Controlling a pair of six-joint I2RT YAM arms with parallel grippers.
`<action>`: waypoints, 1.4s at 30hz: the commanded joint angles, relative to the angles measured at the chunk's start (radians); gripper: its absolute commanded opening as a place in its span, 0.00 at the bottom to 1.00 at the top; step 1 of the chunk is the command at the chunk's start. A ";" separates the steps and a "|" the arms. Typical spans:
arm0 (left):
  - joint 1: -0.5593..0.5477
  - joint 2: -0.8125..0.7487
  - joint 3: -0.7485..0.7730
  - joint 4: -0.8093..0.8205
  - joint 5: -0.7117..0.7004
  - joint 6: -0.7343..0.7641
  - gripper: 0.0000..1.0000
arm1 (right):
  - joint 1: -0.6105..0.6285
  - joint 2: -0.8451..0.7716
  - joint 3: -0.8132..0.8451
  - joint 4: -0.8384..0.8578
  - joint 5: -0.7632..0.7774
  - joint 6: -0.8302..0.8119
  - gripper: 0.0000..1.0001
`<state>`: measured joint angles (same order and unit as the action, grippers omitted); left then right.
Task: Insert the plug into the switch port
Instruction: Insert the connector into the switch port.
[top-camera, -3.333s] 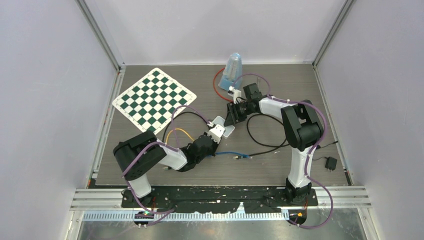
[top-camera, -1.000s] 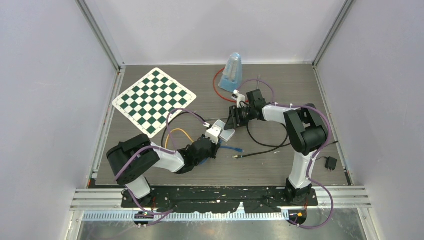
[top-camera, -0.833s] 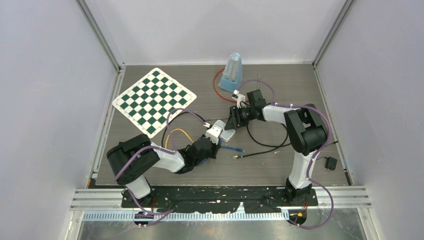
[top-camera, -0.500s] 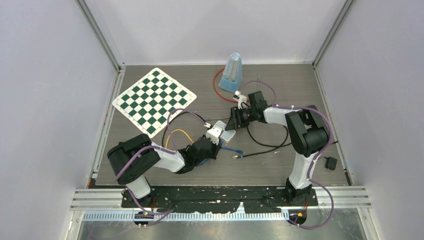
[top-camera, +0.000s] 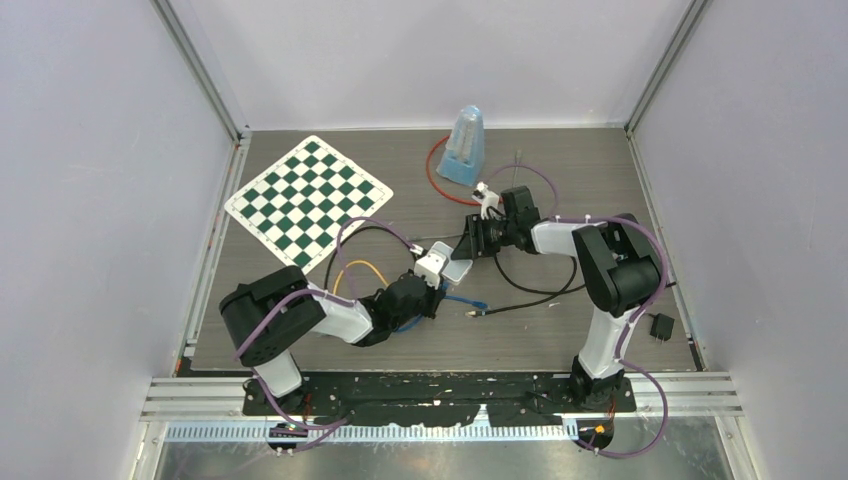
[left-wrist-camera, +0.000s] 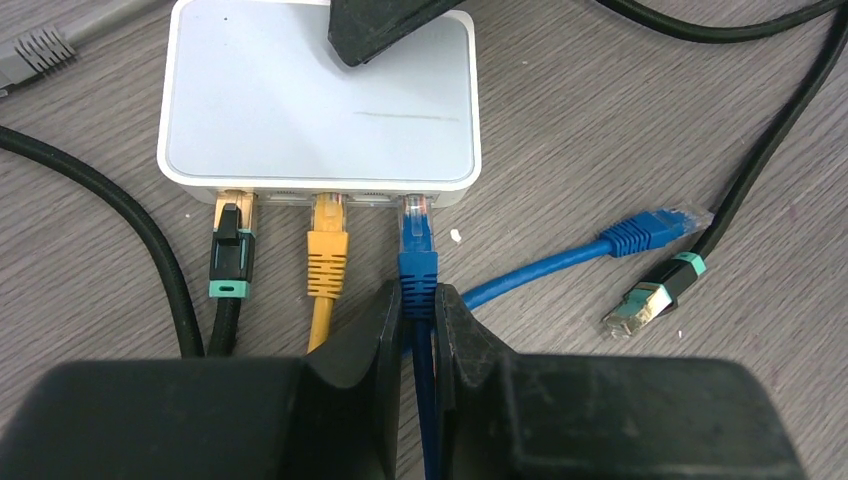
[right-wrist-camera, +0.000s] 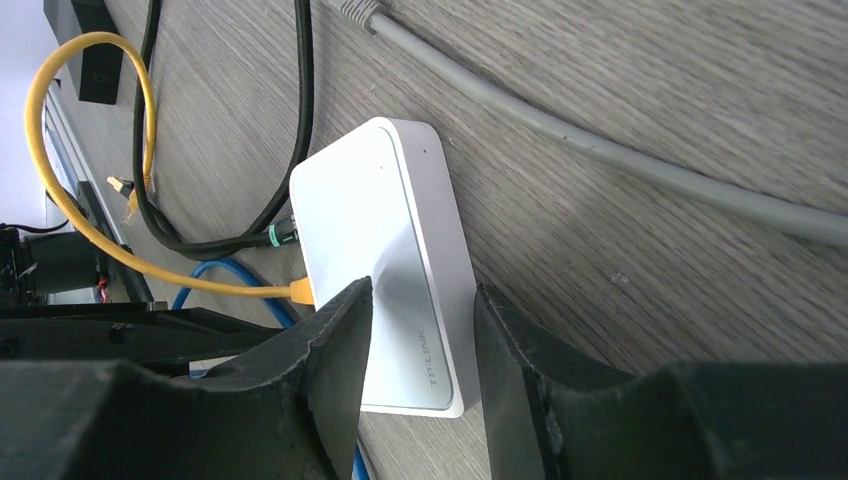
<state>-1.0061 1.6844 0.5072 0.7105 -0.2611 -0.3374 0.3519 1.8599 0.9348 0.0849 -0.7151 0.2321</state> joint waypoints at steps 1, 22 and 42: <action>0.002 0.028 0.060 0.064 -0.017 -0.028 0.00 | 0.022 -0.020 -0.066 -0.034 -0.077 0.055 0.47; 0.002 0.074 0.037 0.128 -0.073 0.051 0.00 | 0.010 -0.022 -0.171 0.001 -0.155 0.069 0.41; 0.002 0.120 0.121 0.143 -0.048 0.120 0.00 | 0.139 -0.011 -0.349 0.172 -0.224 0.211 0.37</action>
<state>-1.0210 1.7535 0.5381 0.7696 -0.2863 -0.2493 0.3260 1.8168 0.6769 0.5041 -0.7090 0.3397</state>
